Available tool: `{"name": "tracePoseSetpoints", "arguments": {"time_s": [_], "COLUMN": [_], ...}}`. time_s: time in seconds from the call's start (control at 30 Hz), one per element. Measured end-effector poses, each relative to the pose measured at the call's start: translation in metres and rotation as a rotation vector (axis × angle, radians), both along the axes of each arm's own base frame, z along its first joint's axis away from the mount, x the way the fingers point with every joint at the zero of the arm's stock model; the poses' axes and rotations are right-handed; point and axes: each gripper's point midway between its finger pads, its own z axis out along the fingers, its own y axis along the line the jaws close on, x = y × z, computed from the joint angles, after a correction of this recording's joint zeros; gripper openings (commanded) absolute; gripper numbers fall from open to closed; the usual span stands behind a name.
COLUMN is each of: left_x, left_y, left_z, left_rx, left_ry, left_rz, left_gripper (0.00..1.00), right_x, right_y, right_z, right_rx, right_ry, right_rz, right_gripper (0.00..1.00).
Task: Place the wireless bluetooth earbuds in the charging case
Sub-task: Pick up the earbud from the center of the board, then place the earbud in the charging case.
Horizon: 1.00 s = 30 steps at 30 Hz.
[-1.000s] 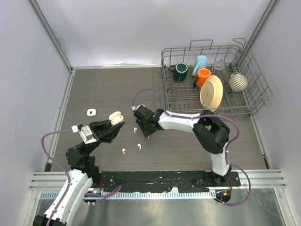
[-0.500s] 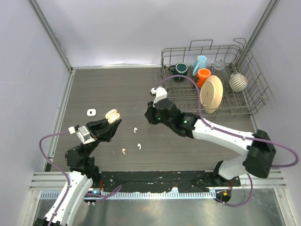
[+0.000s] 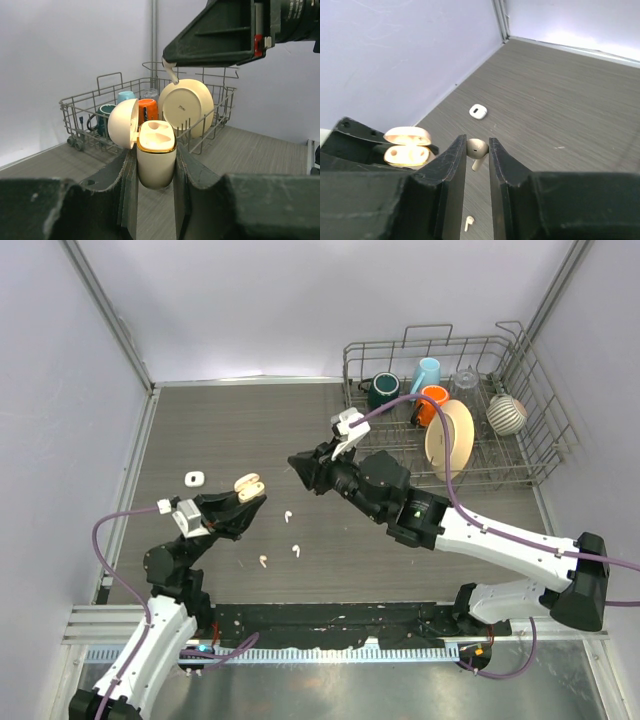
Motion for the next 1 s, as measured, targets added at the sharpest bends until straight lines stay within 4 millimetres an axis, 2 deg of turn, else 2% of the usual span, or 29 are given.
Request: {"name": "tracePoseSetpoints", "arguments": {"time_s": [0.23, 0.37, 0.67, 1.0], "left_x": [-0.004, -0.005, -0.006, -0.009], "left_y": [-0.003, -0.004, -0.005, -0.004], "left_z": [0.004, 0.003, 0.003, 0.007], "left_rx": [0.012, 0.015, 0.018, 0.011], "left_ry": [-0.019, -0.020, -0.021, -0.036], "left_rz": [-0.026, -0.031, -0.037, -0.038], "left_gripper": [0.00, 0.00, 0.00, 0.00], "right_x": [-0.018, -0.029, -0.047, -0.050], "right_y": [0.016, 0.028, 0.057, 0.069], "right_z": [0.030, 0.039, 0.024, 0.014], "right_rx": [0.057, 0.065, 0.013, -0.035], "right_ry": [-0.067, -0.090, -0.092, -0.100], "right_rz": [0.080, 0.131, 0.216, 0.232], "right_gripper": [0.01, 0.01, 0.01, 0.01]}}
